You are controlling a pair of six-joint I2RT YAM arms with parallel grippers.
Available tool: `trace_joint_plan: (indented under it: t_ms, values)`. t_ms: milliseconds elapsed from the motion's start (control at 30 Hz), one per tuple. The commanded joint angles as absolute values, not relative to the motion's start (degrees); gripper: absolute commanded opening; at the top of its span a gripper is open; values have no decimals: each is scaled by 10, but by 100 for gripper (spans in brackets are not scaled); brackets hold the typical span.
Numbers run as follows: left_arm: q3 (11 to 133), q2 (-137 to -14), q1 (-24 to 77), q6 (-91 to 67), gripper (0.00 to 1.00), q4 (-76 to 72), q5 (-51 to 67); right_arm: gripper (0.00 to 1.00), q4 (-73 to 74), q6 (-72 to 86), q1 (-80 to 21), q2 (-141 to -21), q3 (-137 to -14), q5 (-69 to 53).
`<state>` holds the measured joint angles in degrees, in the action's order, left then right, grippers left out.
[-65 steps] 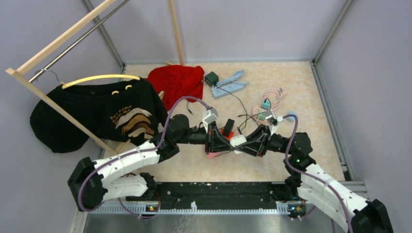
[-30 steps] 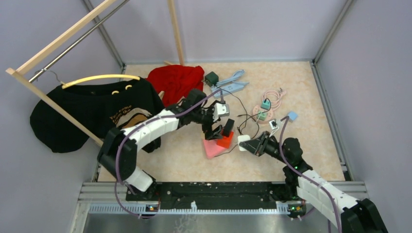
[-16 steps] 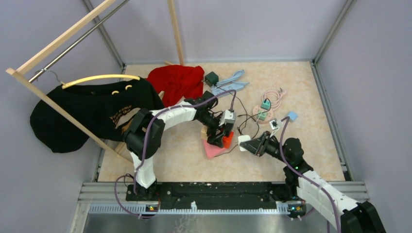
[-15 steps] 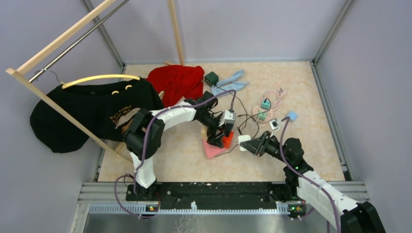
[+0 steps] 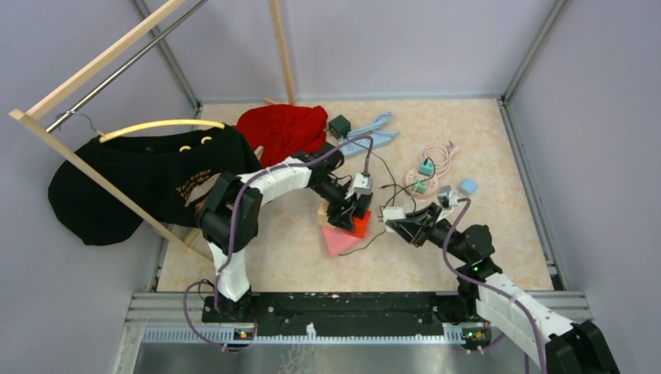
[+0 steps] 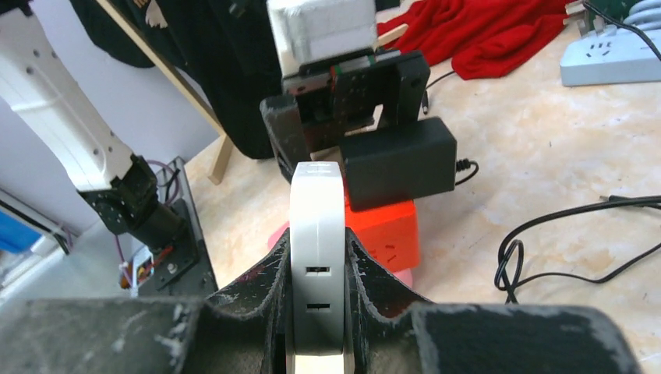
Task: Insert the plug
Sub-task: Pick up the socket from the center of the board, then insert the plug into the socket.
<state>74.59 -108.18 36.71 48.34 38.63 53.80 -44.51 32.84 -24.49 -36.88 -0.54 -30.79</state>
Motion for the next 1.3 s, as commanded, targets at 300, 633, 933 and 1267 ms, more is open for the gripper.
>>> trace_joint_plan:
  t_ms: [300, 633, 933, 1267]
  values:
    - [744, -951, 296, 443, 0, 326, 717, 0, -605, 247, -241, -417, -11, -426]
    - [721, -898, 295, 414, 0, 299, 782, 0, -816, 291, -246, -534, -17, -440]
    - [678, -857, 295, 350, 0, 228, 778, 0, -758, 233, -259, -488, -37, -393]
    - [670, -867, 295, 335, 0, 216, 785, 0, -713, 181, -283, -507, -71, -392]
